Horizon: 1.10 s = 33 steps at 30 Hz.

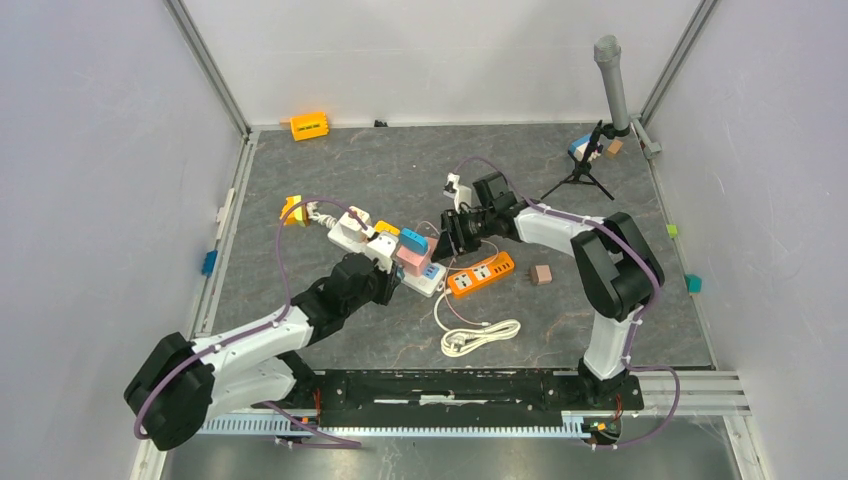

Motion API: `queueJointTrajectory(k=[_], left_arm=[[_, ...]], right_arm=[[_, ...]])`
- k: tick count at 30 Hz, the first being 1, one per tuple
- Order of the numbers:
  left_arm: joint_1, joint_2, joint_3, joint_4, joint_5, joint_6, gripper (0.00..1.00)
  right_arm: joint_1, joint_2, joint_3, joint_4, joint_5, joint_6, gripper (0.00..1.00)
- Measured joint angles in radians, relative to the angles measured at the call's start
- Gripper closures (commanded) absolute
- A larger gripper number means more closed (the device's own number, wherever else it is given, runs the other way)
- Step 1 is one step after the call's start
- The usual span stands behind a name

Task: Insert the plug
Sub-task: Insert the plug into the socket.

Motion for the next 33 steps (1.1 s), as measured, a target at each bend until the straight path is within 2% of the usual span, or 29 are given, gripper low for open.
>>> queueJointTrajectory(k=[4,9,19,33], left_arm=[[-0.002,0.016,0.0,0.006,-0.008,0.0,0.98],[-0.009,0.024,-0.003,0.014,-0.016,0.0,0.98],[-0.021,0.023,-0.016,0.039,-0.034,0.0,0.98],[-0.03,0.023,-0.026,0.057,-0.039,0.0,0.98]], right_arm=[[-0.017,-0.042,-0.014,-0.001,-0.002,0.0,0.39],[-0.026,-0.063,-0.023,0.034,-0.014,0.018,0.38],[-0.026,-0.056,-0.023,0.071,-0.042,0.063,0.48],[-0.021,-0.031,-0.02,0.117,-0.041,0.113,0.49]])
